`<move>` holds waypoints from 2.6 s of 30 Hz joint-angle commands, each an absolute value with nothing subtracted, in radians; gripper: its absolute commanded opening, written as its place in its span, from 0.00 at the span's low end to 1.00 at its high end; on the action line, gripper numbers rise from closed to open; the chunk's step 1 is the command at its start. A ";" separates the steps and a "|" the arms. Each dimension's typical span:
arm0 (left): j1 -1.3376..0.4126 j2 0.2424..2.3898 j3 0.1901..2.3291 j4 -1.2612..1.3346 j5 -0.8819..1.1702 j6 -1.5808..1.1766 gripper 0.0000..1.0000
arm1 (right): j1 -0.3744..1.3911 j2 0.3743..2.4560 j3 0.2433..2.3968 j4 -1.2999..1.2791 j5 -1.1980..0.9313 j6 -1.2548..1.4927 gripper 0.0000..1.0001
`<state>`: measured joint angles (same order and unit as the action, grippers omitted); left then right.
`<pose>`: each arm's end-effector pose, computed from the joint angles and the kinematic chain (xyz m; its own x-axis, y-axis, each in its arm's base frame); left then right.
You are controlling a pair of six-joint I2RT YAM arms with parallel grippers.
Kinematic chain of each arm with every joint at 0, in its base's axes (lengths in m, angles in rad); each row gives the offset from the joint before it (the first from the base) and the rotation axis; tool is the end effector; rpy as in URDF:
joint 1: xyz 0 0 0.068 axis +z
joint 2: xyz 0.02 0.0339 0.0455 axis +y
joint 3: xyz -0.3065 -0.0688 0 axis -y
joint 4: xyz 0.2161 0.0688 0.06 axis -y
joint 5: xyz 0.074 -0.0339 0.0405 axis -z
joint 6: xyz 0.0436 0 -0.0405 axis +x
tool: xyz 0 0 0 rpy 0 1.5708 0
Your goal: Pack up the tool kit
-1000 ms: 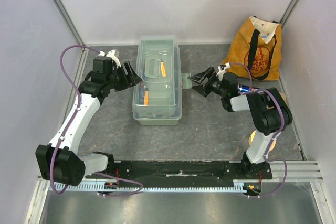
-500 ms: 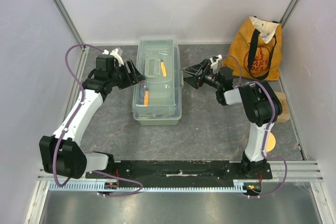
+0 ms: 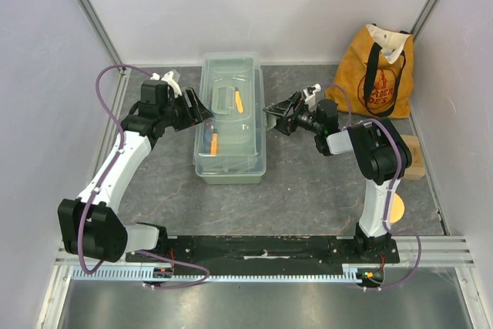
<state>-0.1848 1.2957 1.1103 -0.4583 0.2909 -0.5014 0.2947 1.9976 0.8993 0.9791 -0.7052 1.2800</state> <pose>0.2462 -0.0587 0.3581 -0.7103 -0.3357 -0.6187 0.0686 0.8418 -0.5354 0.3794 0.1447 0.2146 -0.8345 0.5091 -0.2108 -0.1310 0.1884 0.9733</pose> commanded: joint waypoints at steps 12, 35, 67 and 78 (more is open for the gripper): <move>-0.183 1.310 1.112 -0.499 0.284 -0.500 0.73 | 0.354 2.096 0.931 1.574 -0.805 1.669 0.98; -0.184 1.381 1.121 -0.511 0.333 -0.469 0.72 | 0.373 1.821 0.922 0.896 -0.761 1.312 0.70; -0.198 1.420 1.103 -0.495 0.331 -0.476 0.66 | 0.428 1.651 1.011 0.474 -0.641 1.003 0.53; -0.201 1.437 1.108 -0.492 0.330 -0.477 0.65 | 0.463 1.626 1.069 0.310 -0.568 0.845 0.52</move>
<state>-0.1665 1.3483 1.1355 -0.4732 0.3191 -0.4934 0.3977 1.6451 1.0115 0.2905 -0.5064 0.8890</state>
